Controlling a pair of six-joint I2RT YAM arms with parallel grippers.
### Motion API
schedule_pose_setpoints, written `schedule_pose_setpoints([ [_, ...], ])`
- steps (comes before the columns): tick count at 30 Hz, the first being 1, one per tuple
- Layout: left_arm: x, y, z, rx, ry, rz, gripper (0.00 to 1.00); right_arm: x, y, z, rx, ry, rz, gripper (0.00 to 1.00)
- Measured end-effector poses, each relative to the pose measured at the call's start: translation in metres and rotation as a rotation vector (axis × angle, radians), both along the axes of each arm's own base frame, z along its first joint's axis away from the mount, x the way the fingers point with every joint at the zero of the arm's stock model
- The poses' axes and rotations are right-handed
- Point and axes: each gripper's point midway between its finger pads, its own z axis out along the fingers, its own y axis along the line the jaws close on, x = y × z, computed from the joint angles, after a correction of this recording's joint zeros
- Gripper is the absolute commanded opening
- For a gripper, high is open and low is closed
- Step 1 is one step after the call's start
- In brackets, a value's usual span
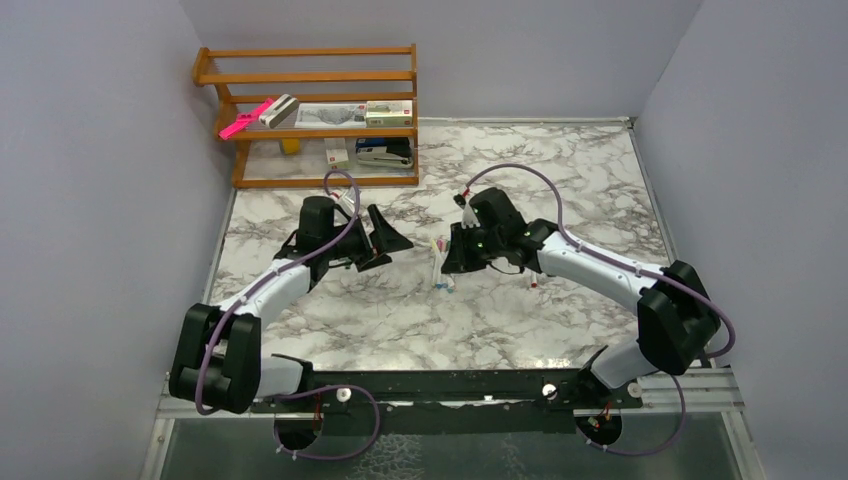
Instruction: Open the pen caps
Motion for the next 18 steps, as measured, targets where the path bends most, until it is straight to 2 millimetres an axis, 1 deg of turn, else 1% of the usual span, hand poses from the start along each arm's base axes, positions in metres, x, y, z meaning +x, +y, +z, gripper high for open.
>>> schedule_pose_setpoints([
  [4, 0.006, -0.004, 0.001, -0.034, 0.000, 0.009, 0.99, -0.004, 0.011, 0.004, 0.061, 0.019, 0.030, 0.06],
  [7, 0.005, -0.006, 0.001, -0.061, 0.012, 0.024, 0.99, -0.006, 0.018, 0.006, 0.106, 0.027, 0.045, 0.06],
  [14, -0.005, -0.020, 0.016, -0.092, -0.039, 0.022, 0.99, -0.015, 0.031, 0.007, 0.207, 0.058, 0.076, 0.06],
  [16, -0.009, -0.024, 0.014, -0.094, -0.046, 0.029, 0.99, -0.018, 0.033, 0.008, 0.228, 0.068, 0.080, 0.06],
  [18, -0.016, -0.029, 0.008, -0.086, -0.037, 0.041, 0.99, -0.020, 0.034, 0.007, 0.241, 0.078, 0.080, 0.06],
])
